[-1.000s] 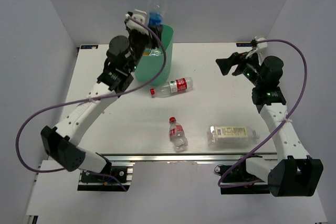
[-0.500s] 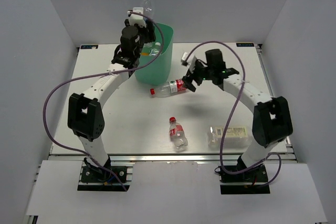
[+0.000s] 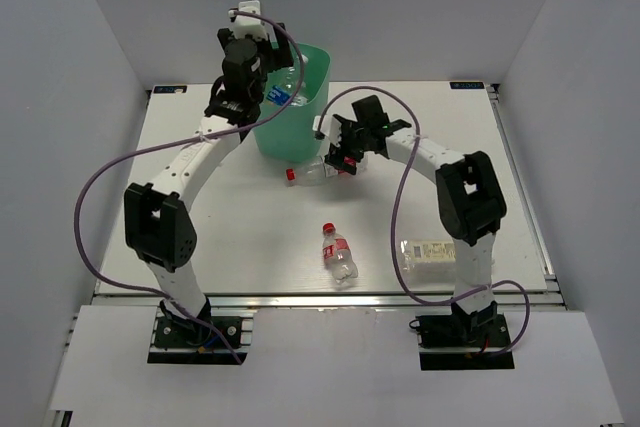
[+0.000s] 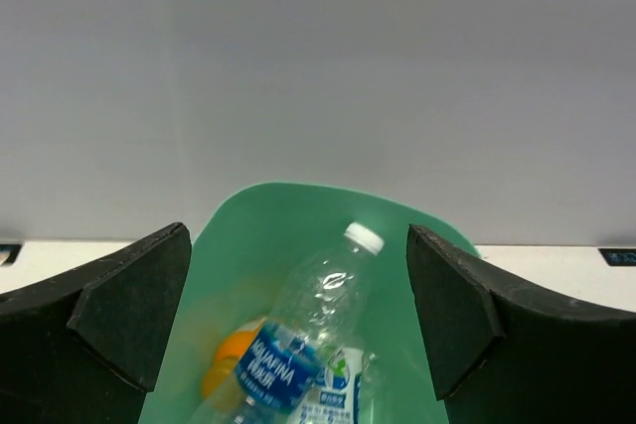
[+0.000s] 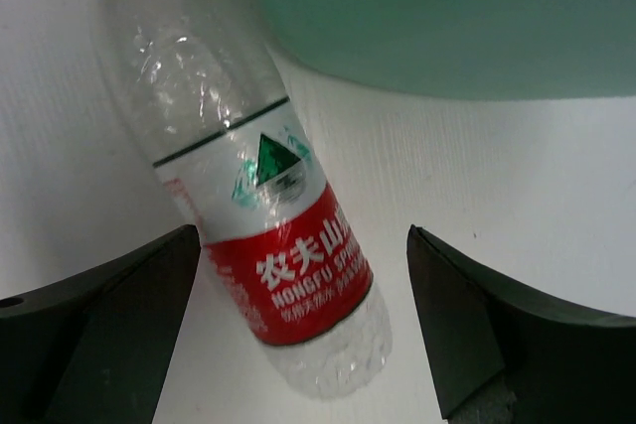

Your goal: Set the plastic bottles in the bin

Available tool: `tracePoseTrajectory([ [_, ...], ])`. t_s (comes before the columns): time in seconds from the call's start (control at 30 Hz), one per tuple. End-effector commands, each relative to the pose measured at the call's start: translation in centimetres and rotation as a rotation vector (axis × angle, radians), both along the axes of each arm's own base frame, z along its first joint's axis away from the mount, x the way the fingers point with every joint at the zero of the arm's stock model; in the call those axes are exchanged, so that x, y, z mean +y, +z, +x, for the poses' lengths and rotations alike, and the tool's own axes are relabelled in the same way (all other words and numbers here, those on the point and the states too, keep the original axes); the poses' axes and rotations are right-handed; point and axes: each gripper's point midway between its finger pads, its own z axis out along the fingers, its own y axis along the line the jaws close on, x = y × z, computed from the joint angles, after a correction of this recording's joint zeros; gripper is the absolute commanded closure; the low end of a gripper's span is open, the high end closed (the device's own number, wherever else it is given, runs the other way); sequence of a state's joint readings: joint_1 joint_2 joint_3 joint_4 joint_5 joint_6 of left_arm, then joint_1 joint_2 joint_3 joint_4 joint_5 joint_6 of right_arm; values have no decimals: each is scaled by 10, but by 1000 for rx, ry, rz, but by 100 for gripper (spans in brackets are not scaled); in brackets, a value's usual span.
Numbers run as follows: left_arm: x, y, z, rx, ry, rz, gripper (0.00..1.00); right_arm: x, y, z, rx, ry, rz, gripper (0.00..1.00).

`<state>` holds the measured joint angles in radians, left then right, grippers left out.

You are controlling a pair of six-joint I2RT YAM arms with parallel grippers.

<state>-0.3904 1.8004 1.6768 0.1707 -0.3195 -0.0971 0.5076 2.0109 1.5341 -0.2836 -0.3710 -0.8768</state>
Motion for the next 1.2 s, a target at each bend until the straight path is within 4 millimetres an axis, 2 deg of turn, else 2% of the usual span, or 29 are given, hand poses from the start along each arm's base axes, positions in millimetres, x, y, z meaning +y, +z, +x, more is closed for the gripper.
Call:
tracePoseTrajectory([
  [0.0,43,64,-45,-64,132,-69,2,15,-7,15,-68,27,-58,11],
  [0.03,50,49,-52,-29,160,-75,2,19,-11,13,-61,33,-67,11],
  [0.1,68,37,-69,3,224,-81,2,21,-24,14,-51,29,-93,11],
  [0.13,77,26,-88,21,239,-93,2,25,-27,15,-60,30,-96,11],
  [0.2,90,9,-108,58,280,-126,2,24,-41,14,-60,14,-132,11],
  [0.23,99,18,-126,36,287,-153,2,26,-46,12,-59,12,-142,11],
  [0.27,104,-14,-136,114,306,-121,2,26,-48,13,-62,3,-148,11],
  [0.33,118,-26,-152,128,362,-153,2,26,-56,10,-59,-19,-175,11],
  [0.37,126,-36,-165,140,377,-156,2,26,-56,10,-60,-36,-175,16],
  [0.43,132,-44,-177,152,399,-177,2,27,-53,5,-57,-57,-181,23],
  [0.47,137,-45,-184,147,406,-188,2,26,-50,1,-37,-67,-175,31],
  [0.5,139,-46,-188,146,414,-196,2,30,-35,-3,-40,-61,-141,37],
  [0.57,146,-45,-195,140,438,-203,2,31,-19,-9,-36,-66,-99,49],
  [0.6,147,-47,-197,143,448,-210,2,32,11,-10,-81,-67,-51,52],
  [0.63,150,-47,-199,144,461,-217,2,27,13,-18,-79,-66,-46,55],
  [0.67,154,-50,-202,157,481,-212,2,26,26,-22,-101,-65,-21,59],
  [0.7,155,-50,-204,158,490,-215,2,26,68,-24,-179,-65,49,60],
  [0.73,157,-52,-205,163,501,-214,2,20,69,-34,-182,-62,56,60],
  [0.77,160,-52,-206,161,520,-215,2,18,88,-39,-213,-54,90,60],
  [0.8,162,-53,-208,161,525,-219,2,16,126,-51,-271,-30,155,60],
  [0.83,162,-54,-208,162,528,-221,2,15,143,-57,-300,-17,194,60],
  [0.9,164,-55,-209,159,531,-234,2,12,192,-75,-375,6,307,57],
  [0.93,164,-55,-211,158,529,-236,2,15,221,-75,-412,-16,406,54],
  [0.97,165,-56,-212,157,531,-241,2,16,248,-77,-442,-24,470,56],
  [1.0,164,-57,-212,154,527,-246,2,18,267,-75,-453,-43,522,57],
  [1.03,164,-60,-213,148,523,-251,2,21,290,-71,-436,-90,617,62],
  [1.07,163,-63,-213,143,516,-255,2,23,313,-56,-453,-153,679,67],
  [1.13,155,-75,-210,156,468,-245,2,29,335,-40,-411,-234,798,65],
  [1.17,153,-79,-209,164,459,-252,2,40,331,-22,-396,-258,828,63],
])
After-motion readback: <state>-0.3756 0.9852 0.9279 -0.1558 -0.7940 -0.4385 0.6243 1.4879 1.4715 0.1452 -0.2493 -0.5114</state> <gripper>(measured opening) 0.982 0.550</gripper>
